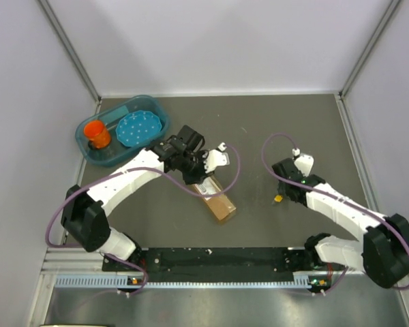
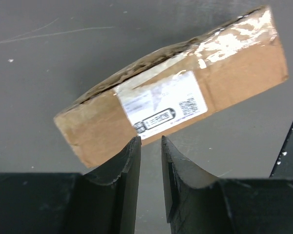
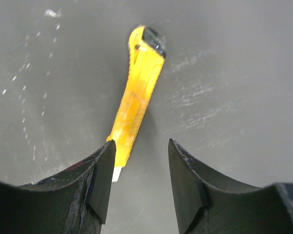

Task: Unpack the express box
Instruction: Pick up the knife from the center of the board.

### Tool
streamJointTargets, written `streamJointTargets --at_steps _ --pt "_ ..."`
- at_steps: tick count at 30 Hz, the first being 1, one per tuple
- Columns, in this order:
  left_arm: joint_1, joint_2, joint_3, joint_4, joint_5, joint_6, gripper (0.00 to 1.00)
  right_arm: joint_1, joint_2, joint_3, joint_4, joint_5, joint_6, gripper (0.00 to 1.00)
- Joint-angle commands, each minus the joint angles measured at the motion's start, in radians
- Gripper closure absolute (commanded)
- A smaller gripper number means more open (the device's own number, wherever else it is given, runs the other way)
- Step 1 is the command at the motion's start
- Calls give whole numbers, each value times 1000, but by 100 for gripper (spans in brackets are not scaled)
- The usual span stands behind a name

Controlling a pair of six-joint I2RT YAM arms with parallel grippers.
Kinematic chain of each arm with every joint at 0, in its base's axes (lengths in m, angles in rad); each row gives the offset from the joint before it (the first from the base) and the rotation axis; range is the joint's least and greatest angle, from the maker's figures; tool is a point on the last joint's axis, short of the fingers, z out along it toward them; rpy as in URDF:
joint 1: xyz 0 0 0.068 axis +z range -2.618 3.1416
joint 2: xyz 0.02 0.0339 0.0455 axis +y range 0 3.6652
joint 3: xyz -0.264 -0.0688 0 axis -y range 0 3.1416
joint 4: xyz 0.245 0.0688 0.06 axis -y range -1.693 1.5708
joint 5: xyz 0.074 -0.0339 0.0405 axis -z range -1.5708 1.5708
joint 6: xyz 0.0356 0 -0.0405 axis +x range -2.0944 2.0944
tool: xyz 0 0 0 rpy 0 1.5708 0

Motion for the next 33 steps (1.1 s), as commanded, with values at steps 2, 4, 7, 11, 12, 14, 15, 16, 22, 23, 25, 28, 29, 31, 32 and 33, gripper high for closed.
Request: streamJointTargets --at_steps 2,4,7,11,12,14,15,16,22,23,25,28,29,31,32,33 --pt "93 42 52 0 31 41 71 -67 128 115 -4 58 10 53" --pt "125 44 52 5 37 52 71 -84 168 137 15 55 7 53" --pt "139 33 47 -5 46 57 71 -101 231 169 29 45 7 57" --pt "140 -8 17 5 53 53 71 -107 292 184 52 33 -3 65" --pt "140 -16 6 6 54 50 71 -107 306 183 54 32 -4 66" --pt "140 -28 -2 11 54 46 71 -109 312 178 55 27 -3 66" --pt "140 -30 -6 12 57 44 71 -109 314 177 57 26 -1 66" --pt "139 -33 -8 15 57 46 71 -109 319 175 55 25 0 66" --pt "140 -33 12 9 79 43 71 -110 365 197 62 4 -1 65" --pt "139 -36 12 8 80 44 71 -110 374 200 62 -1 -3 65" --pt "139 -44 11 5 80 44 71 -110 372 192 69 -16 6 65" --pt "139 -48 3 5 80 46 71 -112 377 177 88 -42 11 71" --pt "139 -50 1 3 83 44 71 -110 375 174 95 -53 8 74" --pt "139 -47 1 0 85 46 71 -110 377 172 105 -73 5 84" --pt "139 -47 3 2 89 43 71 -110 377 171 112 -80 5 87" --pt "139 -45 3 -1 89 41 71 -110 375 166 115 -86 0 92"
